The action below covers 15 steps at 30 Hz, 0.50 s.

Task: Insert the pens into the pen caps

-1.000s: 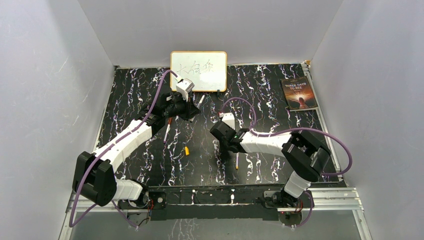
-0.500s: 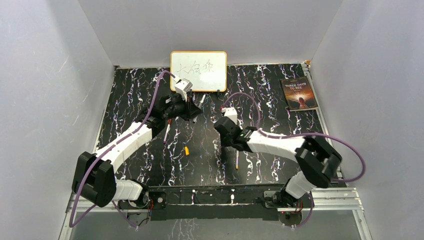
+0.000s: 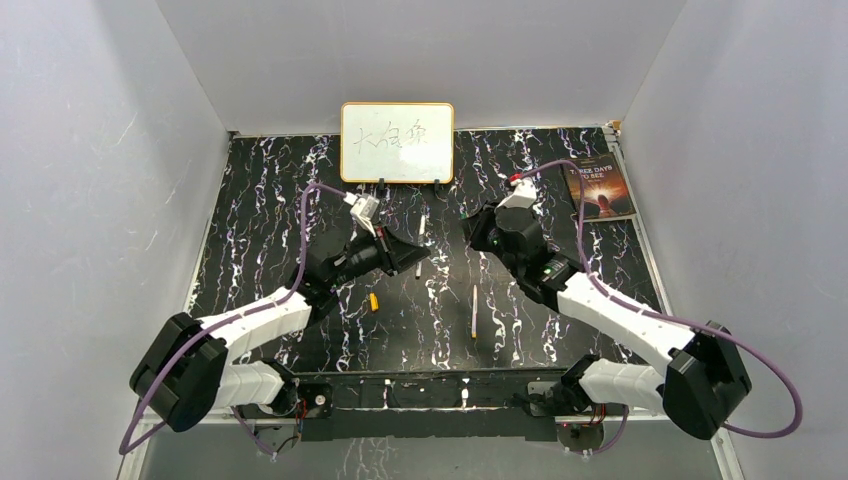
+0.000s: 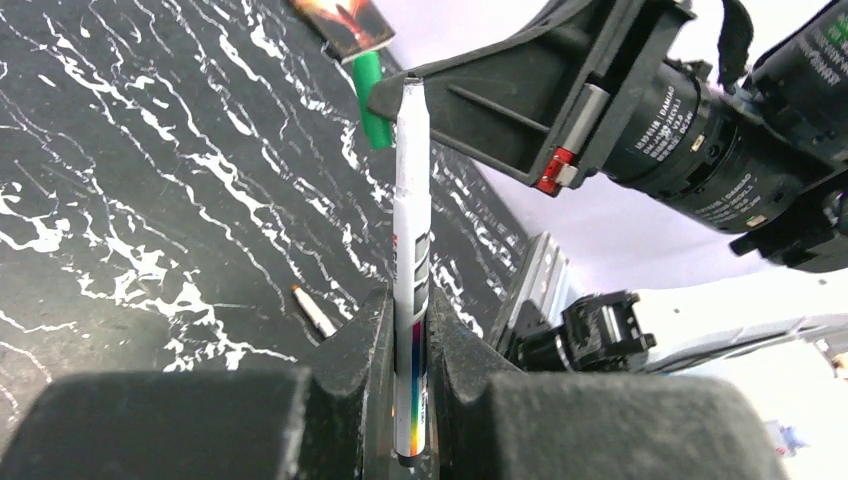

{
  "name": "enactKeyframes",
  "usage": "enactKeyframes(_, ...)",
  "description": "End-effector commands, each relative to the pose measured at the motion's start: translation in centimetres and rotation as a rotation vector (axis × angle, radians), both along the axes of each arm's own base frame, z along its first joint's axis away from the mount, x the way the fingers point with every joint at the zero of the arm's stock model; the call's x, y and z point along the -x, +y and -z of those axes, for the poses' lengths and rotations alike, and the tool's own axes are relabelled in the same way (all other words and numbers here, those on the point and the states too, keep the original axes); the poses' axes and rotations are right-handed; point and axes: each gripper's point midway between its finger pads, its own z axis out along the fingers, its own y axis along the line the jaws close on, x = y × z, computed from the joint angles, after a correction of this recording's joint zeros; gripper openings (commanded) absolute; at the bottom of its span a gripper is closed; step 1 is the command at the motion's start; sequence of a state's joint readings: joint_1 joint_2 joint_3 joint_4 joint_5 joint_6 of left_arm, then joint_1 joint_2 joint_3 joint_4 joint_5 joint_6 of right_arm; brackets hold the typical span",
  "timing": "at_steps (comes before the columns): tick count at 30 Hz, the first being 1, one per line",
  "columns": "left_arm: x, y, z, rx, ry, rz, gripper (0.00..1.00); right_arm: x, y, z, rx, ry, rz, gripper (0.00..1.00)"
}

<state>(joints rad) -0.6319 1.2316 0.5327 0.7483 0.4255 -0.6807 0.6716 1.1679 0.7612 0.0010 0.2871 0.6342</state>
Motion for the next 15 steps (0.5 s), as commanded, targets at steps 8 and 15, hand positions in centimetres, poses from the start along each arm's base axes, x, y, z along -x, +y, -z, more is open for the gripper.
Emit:
enactKeyframes(8, 1.1, -1.4, -6.8, 0.349, -0.036, 0.015, 0.00, 0.7, 1.3, -11.9, -0.325, -0.339, -0.086, 0.00)
enactKeyframes(15, 1.2, -2.8, -6.1, 0.315, -0.010, 0.043, 0.00, 0.8, 1.9, -13.8, -0.338, -0.394, -0.131, 0.00)
